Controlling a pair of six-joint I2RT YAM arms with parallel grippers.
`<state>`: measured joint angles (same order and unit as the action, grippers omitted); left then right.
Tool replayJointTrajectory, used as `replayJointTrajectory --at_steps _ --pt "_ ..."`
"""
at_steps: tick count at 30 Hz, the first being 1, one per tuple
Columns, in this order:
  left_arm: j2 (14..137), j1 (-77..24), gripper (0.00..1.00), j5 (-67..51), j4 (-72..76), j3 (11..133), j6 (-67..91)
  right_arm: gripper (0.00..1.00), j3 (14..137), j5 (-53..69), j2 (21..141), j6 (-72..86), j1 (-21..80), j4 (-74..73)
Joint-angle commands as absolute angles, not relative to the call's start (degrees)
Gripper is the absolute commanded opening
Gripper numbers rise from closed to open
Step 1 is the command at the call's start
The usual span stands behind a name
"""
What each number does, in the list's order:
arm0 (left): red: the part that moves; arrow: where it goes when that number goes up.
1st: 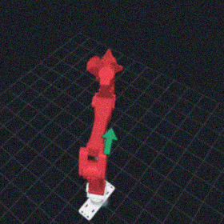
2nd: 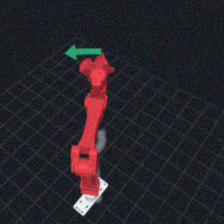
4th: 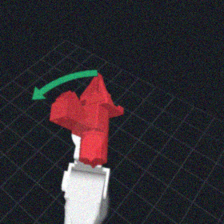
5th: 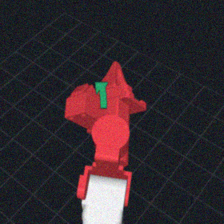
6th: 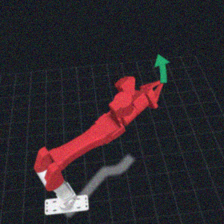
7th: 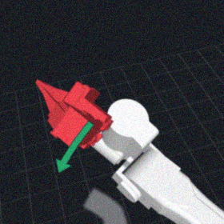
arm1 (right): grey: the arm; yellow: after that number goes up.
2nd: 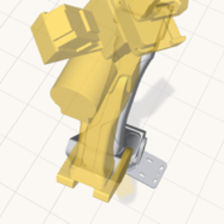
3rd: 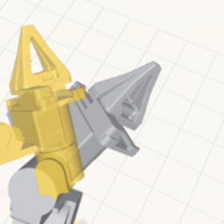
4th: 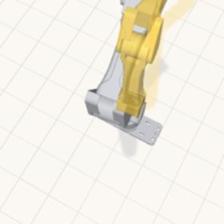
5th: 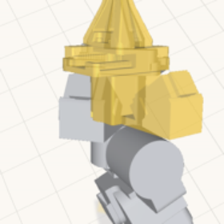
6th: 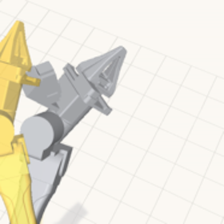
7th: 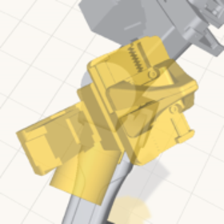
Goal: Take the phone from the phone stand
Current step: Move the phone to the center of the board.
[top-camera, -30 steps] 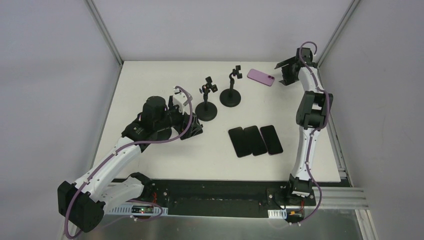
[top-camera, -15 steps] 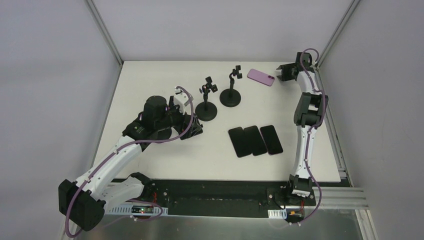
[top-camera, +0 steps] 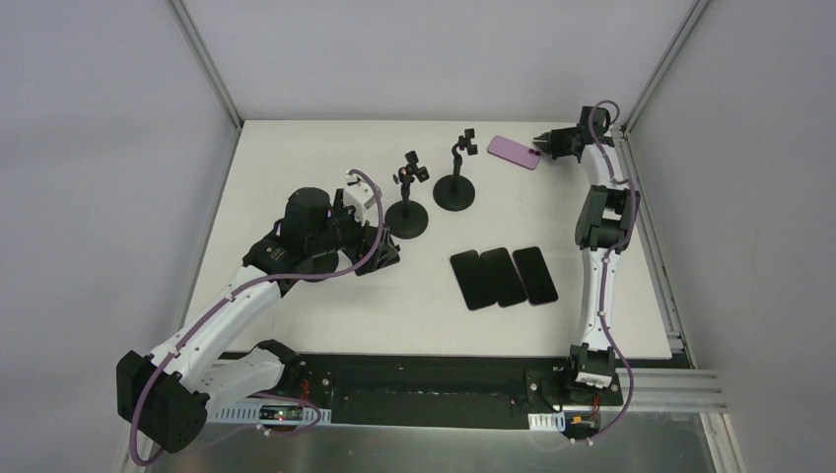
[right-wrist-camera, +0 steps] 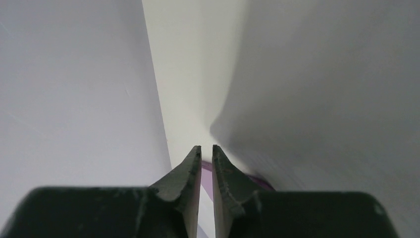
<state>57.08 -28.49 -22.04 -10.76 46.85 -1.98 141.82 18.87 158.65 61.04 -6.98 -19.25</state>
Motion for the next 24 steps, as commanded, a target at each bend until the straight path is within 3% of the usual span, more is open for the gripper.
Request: replayJointTrajectory --at_steps 1,6,16,24 --pt "56.37 -28.28 0.99 -21.71 -10.68 49.24 -2.39 0.15 143.10 26.01 158.21 61.83 -5.61 -18.33" --pt "55.82 -28.21 0.99 -21.40 -10.77 49.02 -2.61 0.15 139.83 28.02 155.83 58.15 -4.31 -19.53" --pt "54.80 -28.21 0.99 -20.86 -10.80 48.77 -2.92 0.13 136.53 17.32 152.07 54.46 -4.21 -23.78" --pt "54.36 -28.13 0.99 -20.59 -10.89 48.75 -2.99 0.15 137.48 16.83 150.98 49.30 -3.22 -30.46"
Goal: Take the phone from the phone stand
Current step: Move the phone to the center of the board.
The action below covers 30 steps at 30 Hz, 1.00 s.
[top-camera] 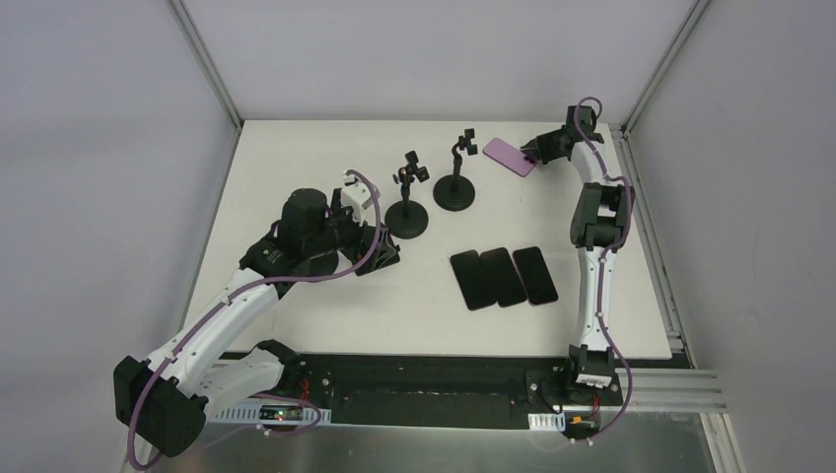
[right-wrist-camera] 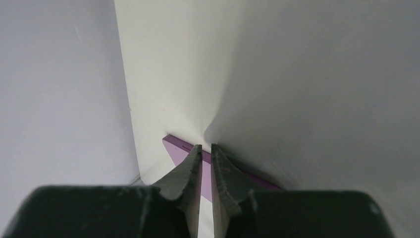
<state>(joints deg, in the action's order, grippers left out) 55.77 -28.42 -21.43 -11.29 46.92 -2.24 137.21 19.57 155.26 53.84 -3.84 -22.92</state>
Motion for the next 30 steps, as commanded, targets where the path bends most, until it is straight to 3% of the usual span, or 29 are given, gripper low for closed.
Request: replayJointTrajectory --at_steps 1,13,18,27,30 --pt "54.40 -28.13 0.99 -20.65 -10.89 48.78 -2.99 0.16 137.35 17.55 150.85 48.62 -3.09 -30.98" --pt "54.45 -28.13 0.99 -21.89 -10.90 48.96 -2.37 0.21 136.92 22.69 148.56 33.81 -1.32 -41.91" --pt "54.62 -28.13 0.99 -22.24 -10.89 49.10 -2.29 0.29 134.58 22.87 146.58 30.90 -0.15 -43.44" --pt "54.71 -28.13 0.99 -22.89 -10.87 49.22 -2.02 0.74 134.09 18.17 143.73 26.69 1.68 -45.45" --pt "54.67 -28.13 0.99 -22.92 -10.89 49.20 -1.95 0.84 136.67 16.20 145.01 24.52 2.69 -48.71"
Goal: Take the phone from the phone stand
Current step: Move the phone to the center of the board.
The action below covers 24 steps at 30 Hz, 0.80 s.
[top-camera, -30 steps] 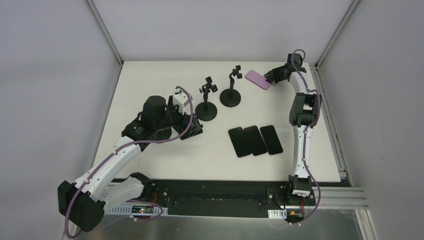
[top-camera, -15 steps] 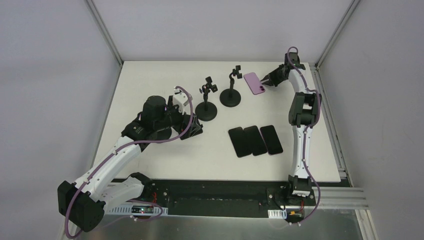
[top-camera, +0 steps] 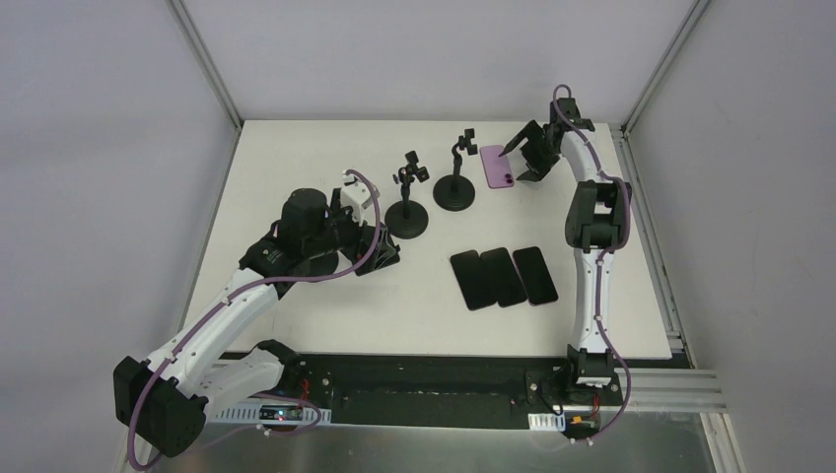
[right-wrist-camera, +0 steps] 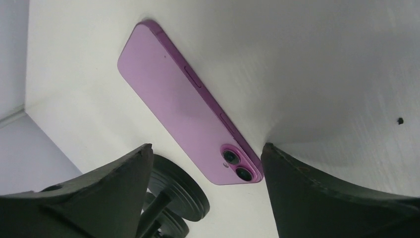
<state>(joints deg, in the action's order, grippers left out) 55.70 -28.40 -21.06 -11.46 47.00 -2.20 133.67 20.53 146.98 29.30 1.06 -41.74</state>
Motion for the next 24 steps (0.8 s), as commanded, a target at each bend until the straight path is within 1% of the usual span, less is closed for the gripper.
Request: replayJointTrajectory --at_steps 1,3,5,11,13,20,24 --pt "54.67 -28.13 0.99 -22.86 -10.90 49.19 -1.89 0.88 137.74 15.21 145.49 23.95 3.09 -49.89" --pt "54.62 -28.08 0.99 -22.87 -10.90 49.11 -1.84 0.92 138.88 14.36 145.88 22.94 3.80 -51.16" --pt "54.79 -28.12 0.99 -22.64 -10.90 49.11 -1.72 0.93 139.62 12.11 146.05 21.87 4.80 -52.38" --pt "54.81 -28.04 0.99 -22.65 -10.90 49.20 -1.63 0.94 142.07 8.85 147.64 18.91 7.19 -55.69" --pt "54.79 -28.04 0.99 -22.67 -10.90 49.22 -1.66 0.90 142.63 8.78 148.27 18.52 7.58 -56.45" --pt "54.49 -27.95 0.99 -22.50 -10.89 49.08 -1.65 0.88 142.00 6.05 147.27 18.27 8.08 -56.66" --pt "54.35 -27.88 0.99 -22.19 -10.90 49.03 -1.71 0.86 134.32 2.59 141.37 18.02 8.26 -51.61"
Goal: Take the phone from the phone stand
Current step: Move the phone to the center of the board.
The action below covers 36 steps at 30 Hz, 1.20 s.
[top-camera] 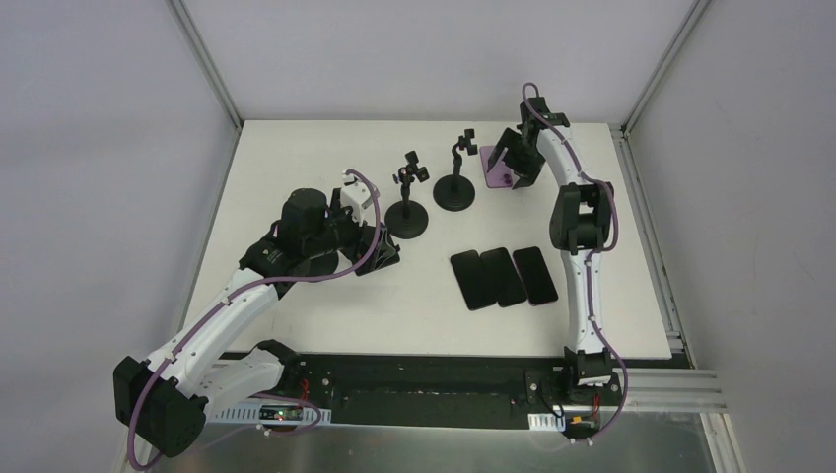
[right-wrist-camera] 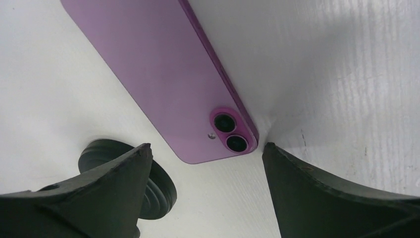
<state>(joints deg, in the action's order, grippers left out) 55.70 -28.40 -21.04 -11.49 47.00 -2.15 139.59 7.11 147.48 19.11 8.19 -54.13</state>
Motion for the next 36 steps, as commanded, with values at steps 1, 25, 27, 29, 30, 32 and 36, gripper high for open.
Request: replayJointTrajectory --at_steps 1,25,27,29,30,32,36 --pt "54.44 -27.86 0.99 -22.22 -10.90 49.00 -1.73 0.84 132.10 1.42 139.61 17.90 8.26 -49.74" --pt "54.81 -27.51 0.99 -22.76 -10.90 49.05 -1.33 0.24 134.70 7.44 142.30 31.30 5.63 -37.92" --pt "54.93 -27.51 0.99 -22.76 -10.90 49.04 -1.36 0.13 134.35 8.42 143.09 35.99 4.54 -36.28" --pt "54.91 -27.51 0.99 -22.82 -10.90 49.04 -1.39 0.09 134.52 9.09 144.02 40.15 4.00 -35.45" --pt "55.00 -27.51 0.99 -22.85 -10.90 49.04 -1.40 0.08 134.63 9.02 144.43 40.91 3.84 -35.34" --pt "55.02 -27.51 0.99 -22.83 -10.89 49.04 -1.36 0.06 134.52 8.24 144.98 42.72 3.78 -35.45" --pt "55.01 -27.51 0.99 -22.76 -10.85 49.04 -1.36 0.03 134.31 7.52 145.82 44.12 3.78 -36.74"
